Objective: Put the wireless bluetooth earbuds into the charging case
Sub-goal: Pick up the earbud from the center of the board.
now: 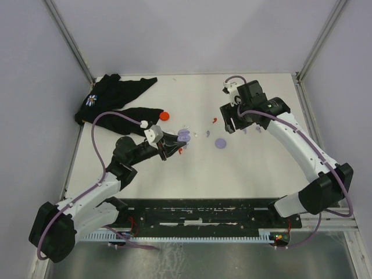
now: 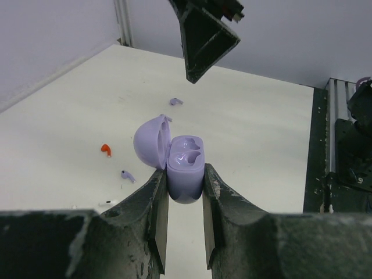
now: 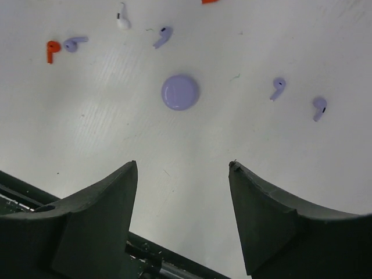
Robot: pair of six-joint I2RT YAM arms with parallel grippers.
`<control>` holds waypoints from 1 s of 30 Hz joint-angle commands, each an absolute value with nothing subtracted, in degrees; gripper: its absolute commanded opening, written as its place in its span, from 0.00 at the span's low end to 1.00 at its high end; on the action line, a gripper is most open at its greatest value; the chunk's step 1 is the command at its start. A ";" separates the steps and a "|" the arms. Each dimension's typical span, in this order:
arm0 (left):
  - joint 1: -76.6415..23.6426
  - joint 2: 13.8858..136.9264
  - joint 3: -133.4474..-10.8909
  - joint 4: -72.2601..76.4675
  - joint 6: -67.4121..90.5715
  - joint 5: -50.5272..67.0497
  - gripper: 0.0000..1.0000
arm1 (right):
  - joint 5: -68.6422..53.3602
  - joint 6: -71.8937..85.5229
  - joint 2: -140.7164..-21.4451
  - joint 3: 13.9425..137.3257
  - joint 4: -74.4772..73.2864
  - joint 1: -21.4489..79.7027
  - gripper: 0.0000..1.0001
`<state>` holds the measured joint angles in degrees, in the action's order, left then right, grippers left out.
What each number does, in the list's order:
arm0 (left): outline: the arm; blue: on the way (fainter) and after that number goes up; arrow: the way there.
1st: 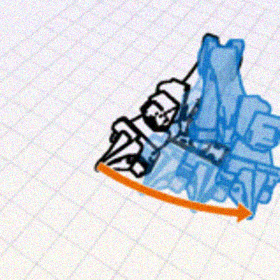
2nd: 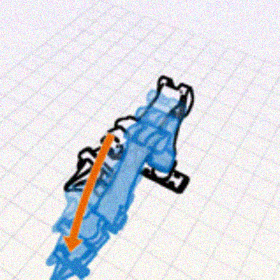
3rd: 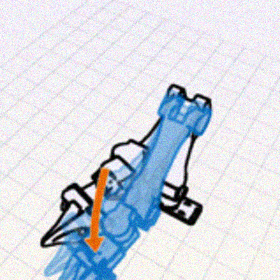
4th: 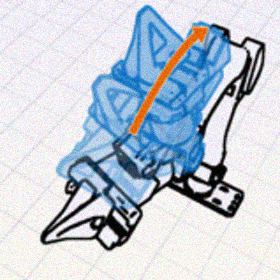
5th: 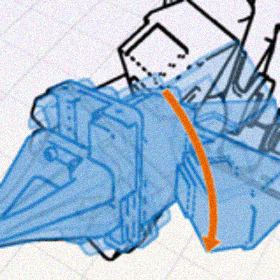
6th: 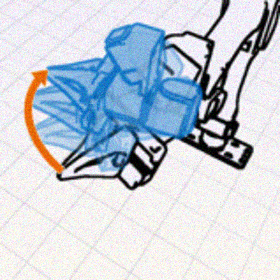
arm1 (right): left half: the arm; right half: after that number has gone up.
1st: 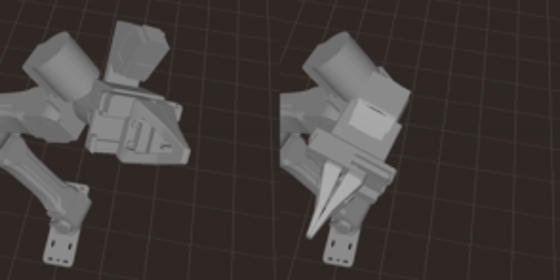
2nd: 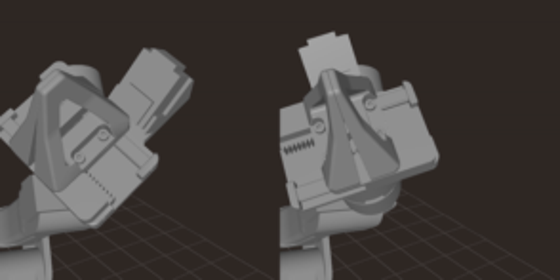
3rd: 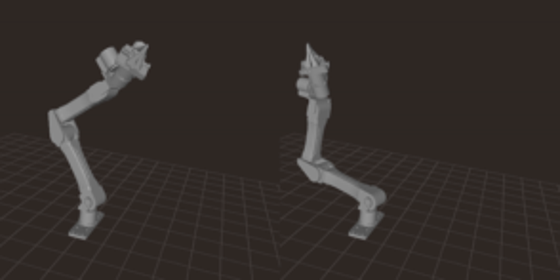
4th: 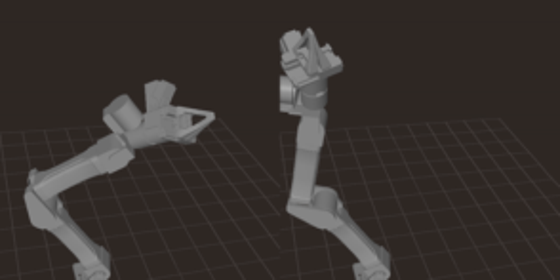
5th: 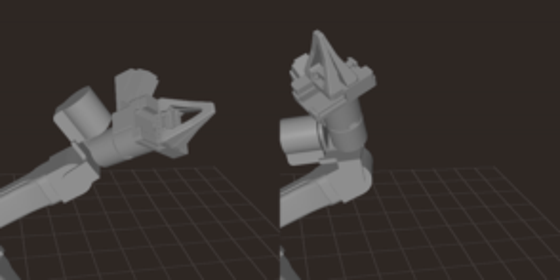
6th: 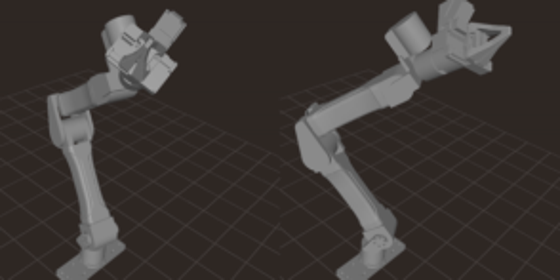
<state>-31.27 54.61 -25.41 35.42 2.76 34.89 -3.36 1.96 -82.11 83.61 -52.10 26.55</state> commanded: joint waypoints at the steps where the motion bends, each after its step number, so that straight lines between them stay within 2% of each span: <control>1: -31.31 52.70 -24.75 41.05 1.39 31.00 0.03 | 4.66 4.65 -85.26 82.38 -52.69 24.09 0.73; 8: -31.28 50.94 -24.17 39.25 -2.05 29.26 0.03 | 10.71 6.97 -94.14 81.54 -48.71 16.49 0.72; 21: -31.39 50.22 -23.36 38.23 -6.31 31.24 0.03 | 10.94 4.62 -107.05 86.08 -46.85 6.65 0.69; 26: -31.37 51.18 -23.51 38.48 -6.33 30.76 0.03 | 8.43 2.40 -112.18 89.25 -47.60 4.39 0.64; 30: -31.39 51.57 -23.08 39.63 -5.69 32.89 0.03 | 5.77 1.21 -115.81 91.40 -47.62 2.62 0.57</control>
